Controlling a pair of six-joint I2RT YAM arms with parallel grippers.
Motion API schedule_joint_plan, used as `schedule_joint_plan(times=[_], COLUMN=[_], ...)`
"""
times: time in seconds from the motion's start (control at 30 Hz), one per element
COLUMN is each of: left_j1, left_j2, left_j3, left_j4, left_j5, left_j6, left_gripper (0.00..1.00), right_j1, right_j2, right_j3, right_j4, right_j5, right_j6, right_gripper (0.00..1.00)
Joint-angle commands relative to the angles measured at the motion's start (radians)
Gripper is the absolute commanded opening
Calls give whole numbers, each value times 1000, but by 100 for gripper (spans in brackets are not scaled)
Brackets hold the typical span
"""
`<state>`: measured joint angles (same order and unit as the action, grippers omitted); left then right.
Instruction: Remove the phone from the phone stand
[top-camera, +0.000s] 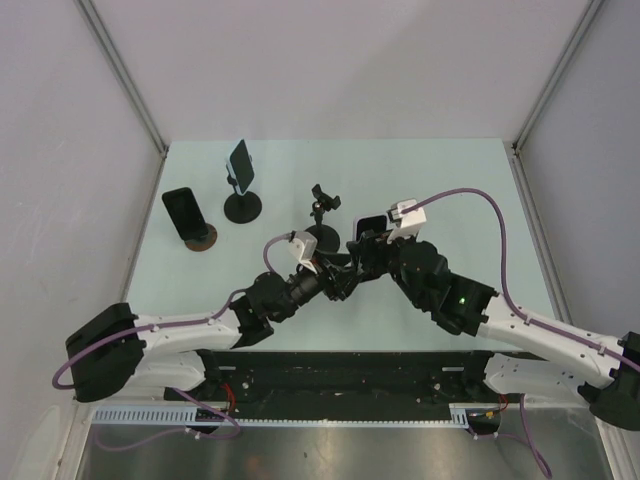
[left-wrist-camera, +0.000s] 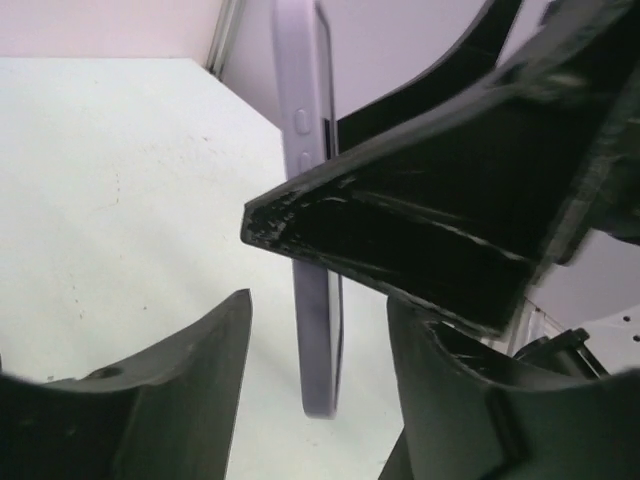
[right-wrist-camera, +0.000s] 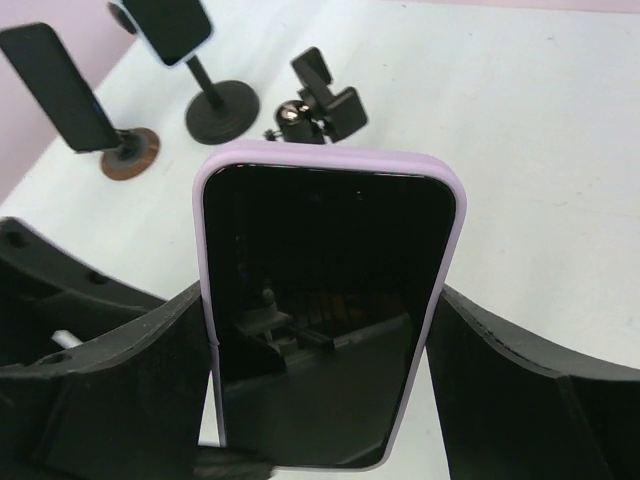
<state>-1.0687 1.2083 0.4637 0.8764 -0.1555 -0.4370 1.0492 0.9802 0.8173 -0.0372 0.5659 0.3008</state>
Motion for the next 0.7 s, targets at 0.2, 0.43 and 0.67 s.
schedule_joint_plan(times=[0.2,0.43,0.67], left_j1=[146,331,548], left_j2=[-194,-320,-406], left_j3=[101,226,357], left_j4=[-388,-848,-1105], left_j5=[141,269,442], left_j6=[4,53,131], left_gripper=[90,100,100], right_j1=[-357,-624,-873], right_j2=[81,282,578], right_j3=[177,313,479], right_j4=[-191,-289,-357], right_j5=[-231,-385,-488], right_j6=[-40,-198,-299], right_gripper=[0,0,0])
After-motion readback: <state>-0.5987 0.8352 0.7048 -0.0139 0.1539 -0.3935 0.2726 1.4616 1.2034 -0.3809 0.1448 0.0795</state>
